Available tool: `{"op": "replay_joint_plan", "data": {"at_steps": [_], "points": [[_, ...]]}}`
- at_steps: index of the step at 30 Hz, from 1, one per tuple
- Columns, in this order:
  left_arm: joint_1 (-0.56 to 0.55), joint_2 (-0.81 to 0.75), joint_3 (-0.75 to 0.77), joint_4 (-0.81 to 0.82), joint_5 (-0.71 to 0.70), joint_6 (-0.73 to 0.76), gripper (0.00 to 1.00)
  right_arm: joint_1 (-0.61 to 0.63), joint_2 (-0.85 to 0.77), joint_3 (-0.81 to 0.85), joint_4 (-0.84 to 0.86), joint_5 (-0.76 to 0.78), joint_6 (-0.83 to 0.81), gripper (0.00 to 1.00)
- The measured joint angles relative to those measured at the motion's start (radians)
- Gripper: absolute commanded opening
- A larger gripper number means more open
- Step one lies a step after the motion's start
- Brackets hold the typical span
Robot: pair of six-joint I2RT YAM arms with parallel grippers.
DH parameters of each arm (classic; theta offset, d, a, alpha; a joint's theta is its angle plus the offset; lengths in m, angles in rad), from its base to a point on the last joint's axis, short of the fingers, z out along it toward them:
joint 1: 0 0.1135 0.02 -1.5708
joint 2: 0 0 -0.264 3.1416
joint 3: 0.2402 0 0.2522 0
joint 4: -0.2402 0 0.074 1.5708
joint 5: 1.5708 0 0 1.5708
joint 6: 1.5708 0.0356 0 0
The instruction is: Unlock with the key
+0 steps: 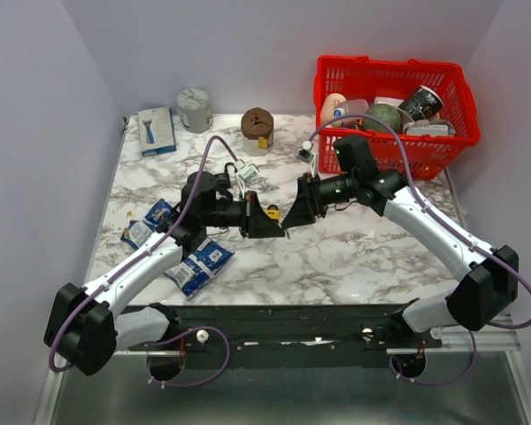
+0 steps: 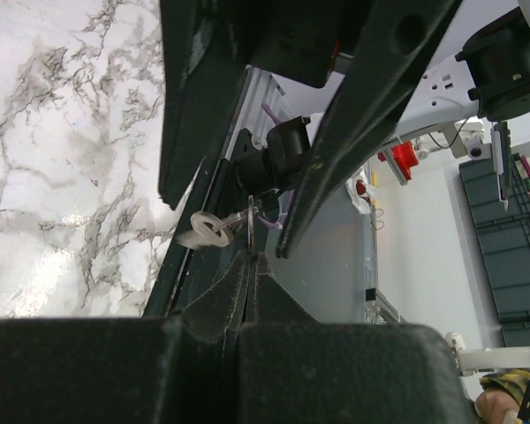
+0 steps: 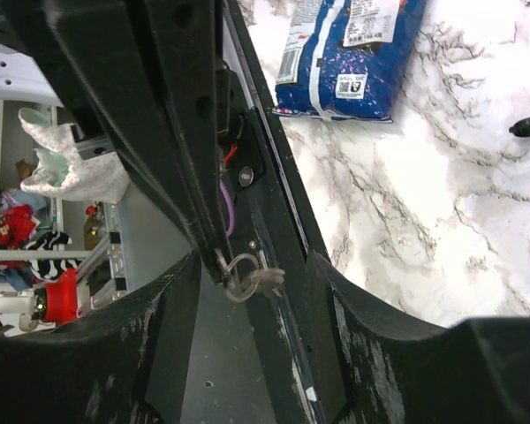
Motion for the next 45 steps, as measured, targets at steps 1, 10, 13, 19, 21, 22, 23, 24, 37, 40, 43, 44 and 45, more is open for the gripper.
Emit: {"op": "replay_joint_plan", "data": {"at_steps": [1, 10, 13, 19, 21, 22, 23, 24, 37, 40, 43, 44, 45], "points": [[0.000, 0.000, 0.000, 0.001, 0.000, 0.000, 0.00, 0.000, 0.002, -0.003, 0.000, 0.003, 0.000, 0.57], [0.000, 0.000, 0.000, -0.003, -0.003, 0.002, 0.00, 0.000, 0.005, -0.006, 0.003, 0.000, 0.005, 0.26], [0.000, 0.000, 0.000, -0.006, -0.006, 0.003, 0.00, 0.002, 0.005, -0.006, 0.008, -0.012, 0.011, 0.08], [0.001, 0.000, 0.000, -0.011, -0.008, 0.005, 0.19, 0.004, 0.005, -0.011, 0.020, -0.028, 0.016, 0.01], [0.001, -0.001, 0.000, -0.019, -0.014, 0.008, 0.37, 0.004, 0.004, -0.016, 0.031, -0.027, 0.029, 0.01], [0.001, -0.003, 0.000, -0.026, -0.019, 0.011, 0.43, 0.004, 0.003, -0.022, 0.039, -0.026, 0.039, 0.01], [0.001, -0.010, 0.000, -0.034, -0.028, 0.017, 0.53, 0.004, 0.002, -0.029, 0.052, -0.021, 0.048, 0.01], [0.001, -0.016, 0.000, -0.042, -0.036, 0.019, 0.58, 0.003, 0.001, -0.035, 0.062, -0.016, 0.064, 0.01], [0.003, -0.176, -0.010, -0.045, -0.258, -0.025, 0.67, 0.004, -0.127, -0.204, 0.499, 0.096, 0.456, 0.01], [0.003, -0.199, -0.045, 0.004, -0.295, -0.077, 0.61, 0.004, -0.139, -0.211, 0.553, 0.125, 0.496, 0.01], [0.003, -0.201, -0.094, 0.085, -0.312, -0.140, 0.60, 0.004, -0.144, -0.218, 0.593, 0.141, 0.525, 0.01], [0.003, -0.197, -0.106, 0.101, -0.317, -0.160, 0.59, 0.004, -0.144, -0.221, 0.603, 0.143, 0.532, 0.01], [0.003, -0.193, -0.110, 0.109, -0.319, -0.174, 0.59, 0.004, -0.144, -0.225, 0.612, 0.144, 0.539, 0.01]]}}
